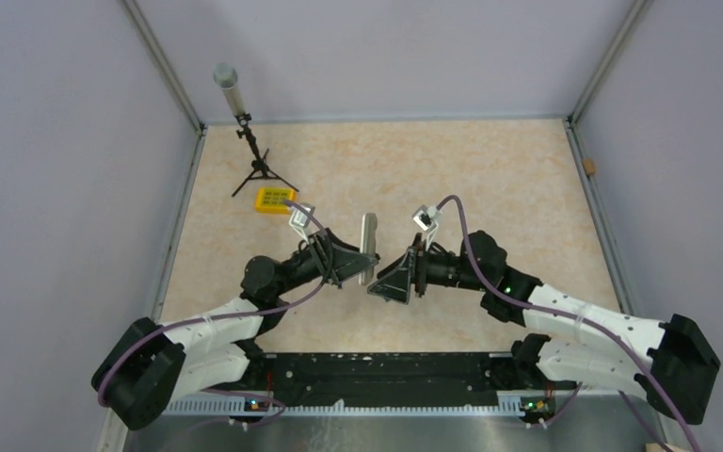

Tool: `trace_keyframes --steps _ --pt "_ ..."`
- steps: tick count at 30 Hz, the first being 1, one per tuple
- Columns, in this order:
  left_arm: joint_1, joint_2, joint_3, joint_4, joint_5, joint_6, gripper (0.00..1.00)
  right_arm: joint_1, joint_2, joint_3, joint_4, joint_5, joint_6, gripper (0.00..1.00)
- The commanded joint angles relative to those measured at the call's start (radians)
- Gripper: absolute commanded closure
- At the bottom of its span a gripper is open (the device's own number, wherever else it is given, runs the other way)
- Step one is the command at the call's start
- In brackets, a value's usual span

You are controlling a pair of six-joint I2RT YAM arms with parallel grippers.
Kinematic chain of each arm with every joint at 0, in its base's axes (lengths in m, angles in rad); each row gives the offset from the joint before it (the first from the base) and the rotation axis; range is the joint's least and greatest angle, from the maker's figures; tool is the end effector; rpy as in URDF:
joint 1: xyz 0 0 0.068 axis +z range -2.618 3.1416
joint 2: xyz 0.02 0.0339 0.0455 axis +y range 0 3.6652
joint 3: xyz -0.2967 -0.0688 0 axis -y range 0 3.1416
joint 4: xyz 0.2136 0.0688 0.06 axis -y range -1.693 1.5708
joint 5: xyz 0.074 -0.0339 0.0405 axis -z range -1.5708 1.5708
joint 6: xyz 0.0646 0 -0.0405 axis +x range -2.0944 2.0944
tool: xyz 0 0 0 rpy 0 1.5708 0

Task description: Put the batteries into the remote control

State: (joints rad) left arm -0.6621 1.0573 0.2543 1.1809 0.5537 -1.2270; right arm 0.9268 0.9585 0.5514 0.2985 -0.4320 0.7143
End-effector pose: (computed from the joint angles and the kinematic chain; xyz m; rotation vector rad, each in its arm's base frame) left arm 0.1255 -0.1409 0.3075 0.1731 1.5132 -1.9106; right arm 0.0992 0.1772 0.3124 -0.5744 1.8533 1.5339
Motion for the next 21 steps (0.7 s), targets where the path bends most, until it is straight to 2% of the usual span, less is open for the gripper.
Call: trace_keyframes --steps 1,11,21 --pt "0.001 0.004 -0.006 0.111 -0.020 -0.016 1.00 0.009 0.037 0.062 0.150 0.024 0.044 0.30" --pt "0.000 0.004 -0.007 0.108 -0.027 -0.005 1.00 0.026 0.096 0.095 0.199 0.029 0.088 0.30" --pt "0.000 -0.004 -0.006 0.085 -0.037 0.010 1.00 0.047 0.126 0.111 0.191 0.039 0.111 0.38"
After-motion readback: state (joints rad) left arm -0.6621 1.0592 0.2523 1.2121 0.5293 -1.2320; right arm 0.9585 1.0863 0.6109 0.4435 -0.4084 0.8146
